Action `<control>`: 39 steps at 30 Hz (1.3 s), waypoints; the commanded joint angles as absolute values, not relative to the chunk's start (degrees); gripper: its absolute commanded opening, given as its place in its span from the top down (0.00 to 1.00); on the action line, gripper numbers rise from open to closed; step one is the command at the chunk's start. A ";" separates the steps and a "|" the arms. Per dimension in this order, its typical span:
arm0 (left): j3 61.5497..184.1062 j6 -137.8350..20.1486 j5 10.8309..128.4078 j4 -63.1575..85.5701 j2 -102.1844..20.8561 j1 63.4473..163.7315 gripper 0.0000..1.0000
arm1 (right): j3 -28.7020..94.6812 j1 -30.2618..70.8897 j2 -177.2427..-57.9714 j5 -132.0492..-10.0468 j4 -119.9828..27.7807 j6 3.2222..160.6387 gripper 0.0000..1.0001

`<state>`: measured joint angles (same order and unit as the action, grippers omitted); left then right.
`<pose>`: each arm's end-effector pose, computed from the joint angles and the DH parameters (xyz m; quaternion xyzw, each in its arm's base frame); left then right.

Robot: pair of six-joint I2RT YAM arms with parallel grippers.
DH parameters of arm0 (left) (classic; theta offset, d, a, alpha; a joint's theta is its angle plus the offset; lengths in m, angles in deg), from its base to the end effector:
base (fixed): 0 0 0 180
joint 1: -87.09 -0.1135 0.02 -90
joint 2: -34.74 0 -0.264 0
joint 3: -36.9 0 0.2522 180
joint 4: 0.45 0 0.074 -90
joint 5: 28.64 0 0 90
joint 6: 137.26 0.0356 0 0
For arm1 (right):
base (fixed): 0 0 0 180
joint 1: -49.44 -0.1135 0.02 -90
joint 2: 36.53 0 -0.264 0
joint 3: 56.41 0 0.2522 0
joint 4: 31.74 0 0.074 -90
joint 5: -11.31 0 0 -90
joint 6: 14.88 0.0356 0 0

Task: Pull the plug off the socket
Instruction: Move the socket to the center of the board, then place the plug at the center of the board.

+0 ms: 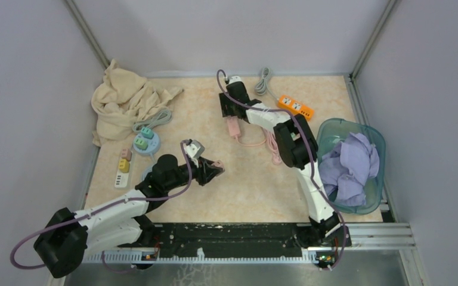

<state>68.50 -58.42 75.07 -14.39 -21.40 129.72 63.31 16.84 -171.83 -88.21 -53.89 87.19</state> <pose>0.1481 -0.1478 0.2080 0.2805 0.7146 -0.3688 0.5241 0.4555 0.2843 0.1647 -0.1235 0.8869 0.0979 0.4343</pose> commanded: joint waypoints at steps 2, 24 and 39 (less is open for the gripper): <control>69.20 -59.49 76.21 -14.58 -20.35 129.40 0.97 | 65.44 17.02 -166.55 -84.01 -53.75 83.82 0.32; 77.96 -81.54 88.47 -40.17 -48.03 127.96 1.00 | 20.06 38.82 -109.27 -37.53 -45.63 63.55 0.21; 109.01 -95.36 80.27 -35.92 -79.85 133.33 0.94 | 10.56 48.94 -99.35 -38.21 -33.86 71.85 0.16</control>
<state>100.96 -93.85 86.70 -41.80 -77.22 130.42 10.89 46.85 -102.59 -37.26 -40.18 69.16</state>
